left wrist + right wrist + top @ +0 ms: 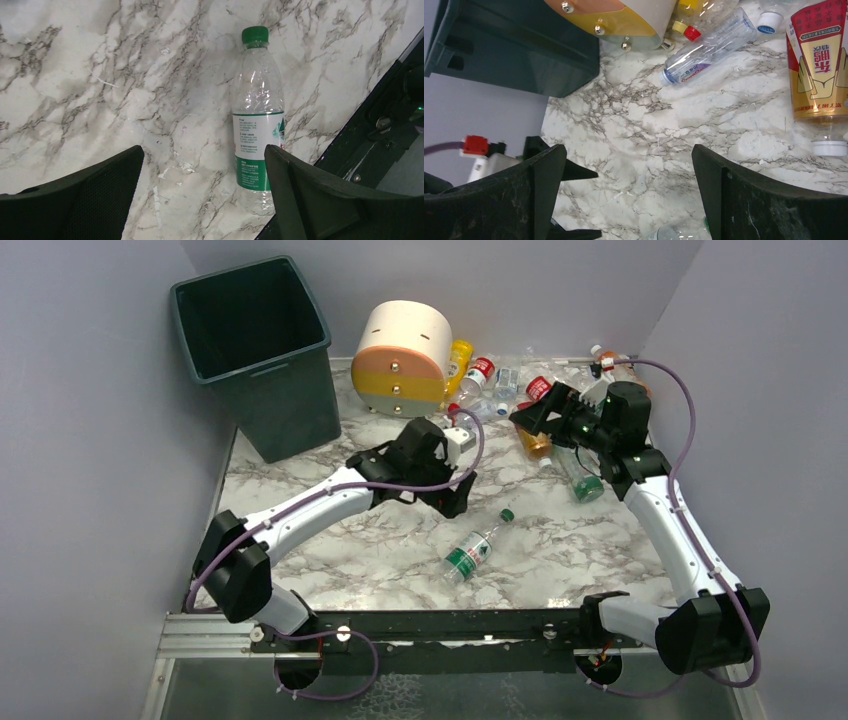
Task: Put the plastic bottles in the bin
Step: Pick up the plastic bottle at the center of the board.
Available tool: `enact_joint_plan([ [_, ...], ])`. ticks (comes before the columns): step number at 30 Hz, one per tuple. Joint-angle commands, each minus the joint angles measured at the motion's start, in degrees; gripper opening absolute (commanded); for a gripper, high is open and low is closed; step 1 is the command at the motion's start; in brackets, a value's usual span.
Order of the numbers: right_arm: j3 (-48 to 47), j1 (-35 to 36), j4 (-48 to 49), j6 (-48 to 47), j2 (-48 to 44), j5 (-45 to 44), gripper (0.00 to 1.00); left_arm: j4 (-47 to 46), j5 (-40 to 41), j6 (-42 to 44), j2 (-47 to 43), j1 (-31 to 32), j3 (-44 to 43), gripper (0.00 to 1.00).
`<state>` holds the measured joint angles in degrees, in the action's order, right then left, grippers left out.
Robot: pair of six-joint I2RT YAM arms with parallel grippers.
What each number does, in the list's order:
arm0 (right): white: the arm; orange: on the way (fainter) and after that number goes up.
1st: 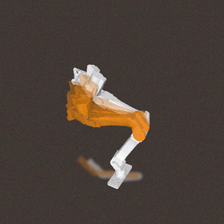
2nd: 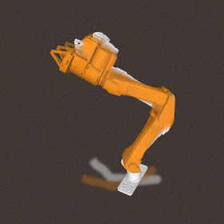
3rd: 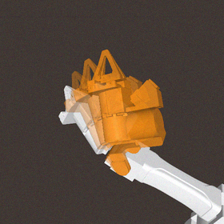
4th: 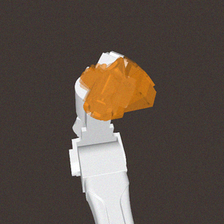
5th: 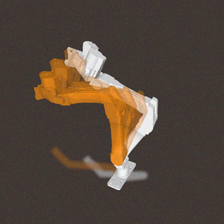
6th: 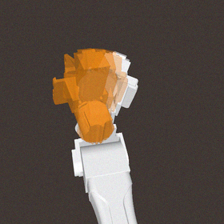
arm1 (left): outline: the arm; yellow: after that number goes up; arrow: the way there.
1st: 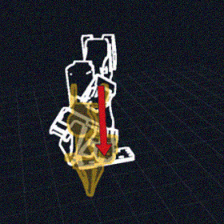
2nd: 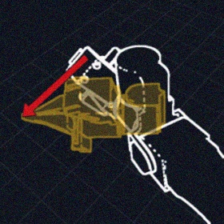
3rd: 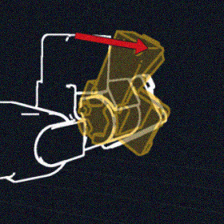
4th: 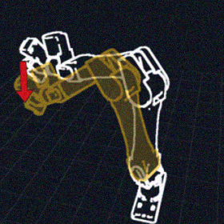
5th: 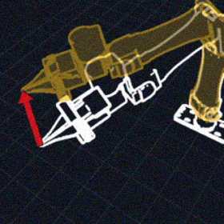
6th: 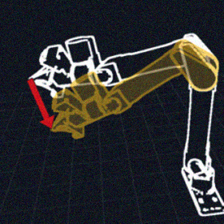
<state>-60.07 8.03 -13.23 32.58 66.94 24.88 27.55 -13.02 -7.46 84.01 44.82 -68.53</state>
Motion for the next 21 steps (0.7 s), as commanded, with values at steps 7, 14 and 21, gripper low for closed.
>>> enact_joint_plan([
  [7, -3.2, 0.0, -0.7, -0.1, -1.3, -0.8, 1.00, -4.0, 5.1, -2.6, 6.5, 8.0, 2.6, 0.95],
  [14, -2.1, 0.0, -0.2, -0.1, -1.6, -0.7, 1.00, -4.8, 5.9, -4.1, 10.2, 12.8, 3.0, 0.94],
  [21, -1.1, 0.0, -0.2, -0.7, -2.1, -1.3, 1.00, -5.4, 6.4, -4.9, 13.1, 15.2, 2.7, 0.93],
])
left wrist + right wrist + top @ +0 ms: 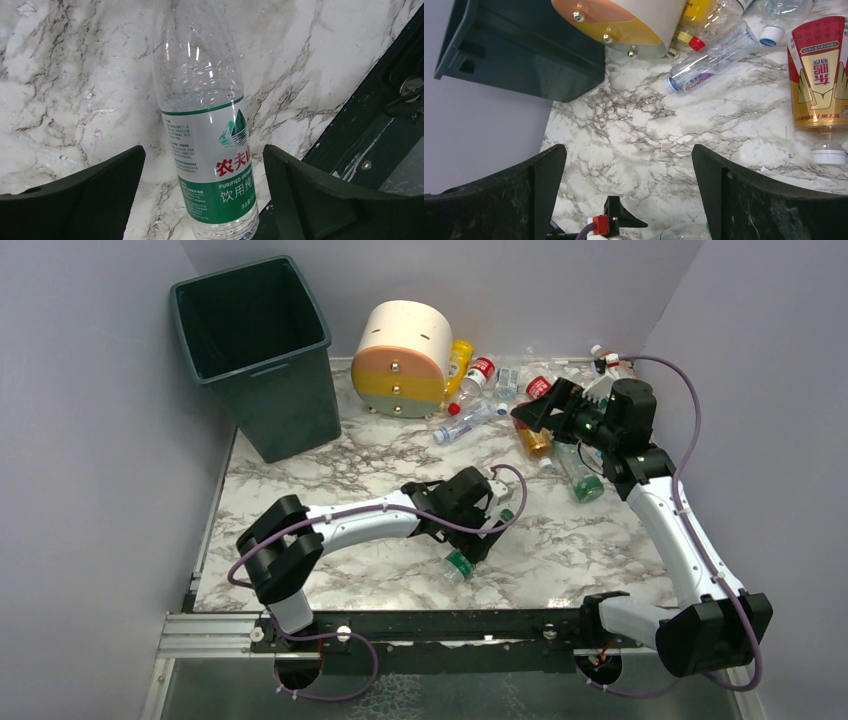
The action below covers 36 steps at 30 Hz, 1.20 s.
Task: Put the plastic bottles in the bin
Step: Pick up the plastic bottle at the center of the board.
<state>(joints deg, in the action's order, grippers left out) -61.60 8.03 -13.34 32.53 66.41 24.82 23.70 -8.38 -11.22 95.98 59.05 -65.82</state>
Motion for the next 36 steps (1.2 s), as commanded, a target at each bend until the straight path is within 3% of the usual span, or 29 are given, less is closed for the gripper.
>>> enact_joint_plan([
  [1, 0.4, -0.1, -0.1, -0.8, -1.7, -1.2, 1.00, -1.5, 1.9, -1.2, 2.3, 1.2, -0.2, 0.93],
  [10, 1.0, 0.0, -0.1, -0.9, -1.8, -1.3, 1.00, -1.3, 3.6, -1.5, 6.3, 3.0, -0.9, 0.89],
  [20, 1.3, 0.0, 0.2, -0.7, -2.1, -1.0, 1.00, 1.6, 5.7, -0.7, 6.3, 3.1, -3.5, 0.57],
  [27, 0.8, -0.1, -0.2, -0.4, -2.7, -0.9, 1.00, 4.7, 10.9, 1.0, 7.3, 2.8, -8.2, 0.56],
  [36, -1.0, 0.0, -3.8, -2.0, -4.5, -5.8, 1.00, 6.7, 11.9, 4.0, 5.8, -3.6, -10.5, 0.56],
])
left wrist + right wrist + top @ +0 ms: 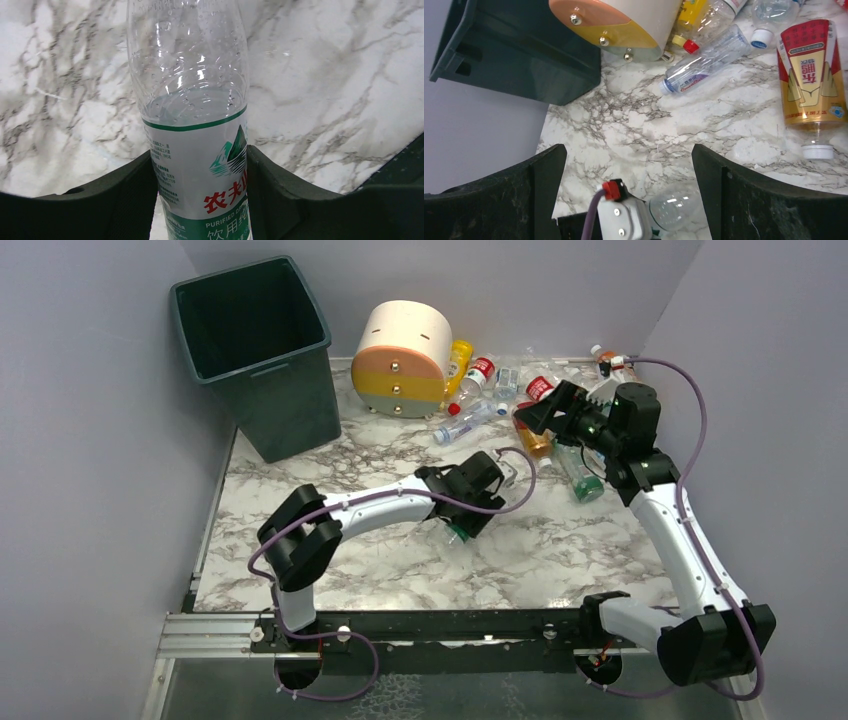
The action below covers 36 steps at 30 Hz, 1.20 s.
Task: Put the plastic bottles in the bin
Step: Pick up the plastic bottle at the center of the board, then place the plastic bottle in the trash bin.
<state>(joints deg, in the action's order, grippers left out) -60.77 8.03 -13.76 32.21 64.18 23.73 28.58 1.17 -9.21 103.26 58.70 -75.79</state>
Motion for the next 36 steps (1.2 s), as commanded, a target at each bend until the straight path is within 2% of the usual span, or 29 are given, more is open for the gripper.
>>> enact_joint_plan([
  [1, -2.0, 0.0, -3.7, -2.1, -2.6, -6.3, 1.00, 1.8, 2.1, 2.1, -2.4, -4.3, -0.2, 0.56],
  [5, -3.0, 0.0, -6.7, -3.2, -2.6, -11.3, 0.99, 2.0, 1.6, 3.0, -5.4, -8.3, 1.2, 0.56],
  [14, -1.6, -0.1, -4.8, -2.6, -0.8, -8.4, 1.00, 4.5, 0.9, 5.5, -12.2, -16.7, -2.2, 0.56],
  [29, -1.5, -0.1, -4.0, -2.3, 1.1, -6.5, 1.00, 9.2, -2.2, 10.4, -14.1, -34.4, -22.2, 0.62],
  [36, -1.8, -0.1, -4.0, -2.3, 1.9, -6.0, 1.00, 10.6, -4.7, 11.0, -11.9, -42.1, -35.3, 0.63],
])
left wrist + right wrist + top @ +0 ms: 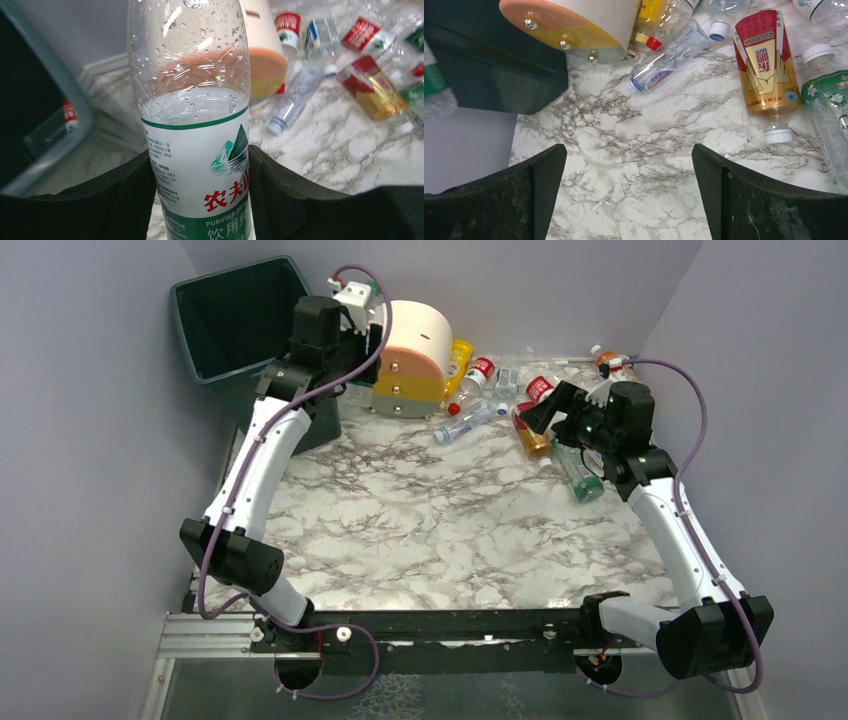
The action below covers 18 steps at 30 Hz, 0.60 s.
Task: Put the plastic bottles in the bin
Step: Place the plastic bottle in the trash bin.
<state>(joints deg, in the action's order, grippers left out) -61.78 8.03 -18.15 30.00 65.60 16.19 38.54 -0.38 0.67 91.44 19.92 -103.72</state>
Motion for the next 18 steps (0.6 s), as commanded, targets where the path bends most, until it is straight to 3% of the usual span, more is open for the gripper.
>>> enact_joint_plan([
  [1, -0.8, -0.1, 0.5, 0.0, 0.5, 1.6, 1.00, 0.8, -3.5, 1.0, 0.4, -4.2, -9.2, 0.63],
  [8, -0.1, -0.1, 0.7, 0.0, 0.2, 2.0, 1.00, 1.8, -5.5, 1.0, 4.0, -10.9, -20.9, 0.66],
  [18, 0.7, -0.1, 1.4, 0.3, 0.4, 2.7, 1.00, 1.5, -6.8, 0.8, 9.7, -19.8, -27.9, 0.68],
])
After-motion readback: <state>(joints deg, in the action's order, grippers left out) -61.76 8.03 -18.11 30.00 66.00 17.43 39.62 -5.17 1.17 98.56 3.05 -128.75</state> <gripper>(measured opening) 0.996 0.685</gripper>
